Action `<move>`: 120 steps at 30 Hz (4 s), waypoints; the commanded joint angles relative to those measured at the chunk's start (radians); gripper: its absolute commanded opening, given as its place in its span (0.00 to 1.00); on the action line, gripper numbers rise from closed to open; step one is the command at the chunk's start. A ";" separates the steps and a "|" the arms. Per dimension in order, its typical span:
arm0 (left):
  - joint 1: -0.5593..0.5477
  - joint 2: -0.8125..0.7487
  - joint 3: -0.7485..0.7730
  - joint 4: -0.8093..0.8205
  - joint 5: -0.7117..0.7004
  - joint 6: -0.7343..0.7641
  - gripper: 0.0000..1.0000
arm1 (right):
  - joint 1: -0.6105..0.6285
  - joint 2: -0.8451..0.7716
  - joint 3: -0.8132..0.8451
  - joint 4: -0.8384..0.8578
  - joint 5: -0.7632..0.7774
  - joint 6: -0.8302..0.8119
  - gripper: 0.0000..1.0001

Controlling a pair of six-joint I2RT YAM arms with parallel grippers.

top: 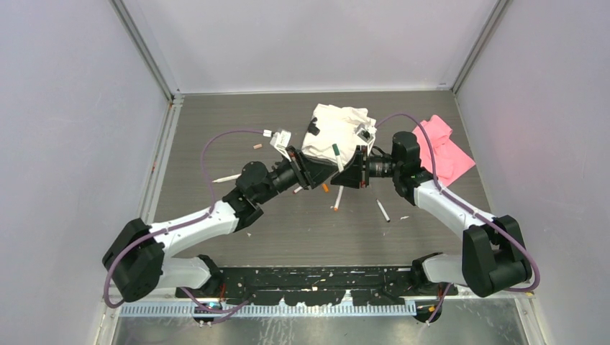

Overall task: Insert the pens into the pen caps
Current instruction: Press the pen cap onto the pen.

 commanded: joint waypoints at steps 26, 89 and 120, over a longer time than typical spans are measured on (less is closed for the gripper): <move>0.144 0.105 0.178 0.014 0.331 0.119 0.74 | 0.020 -0.025 0.139 -0.361 -0.163 -0.312 0.01; -0.058 0.124 0.079 -0.203 0.043 -0.030 0.00 | 0.030 -0.025 0.196 -0.517 0.165 -0.418 0.01; -0.207 0.175 0.095 -0.450 0.001 -0.031 0.01 | -0.015 -0.066 0.174 -0.424 0.240 -0.283 0.01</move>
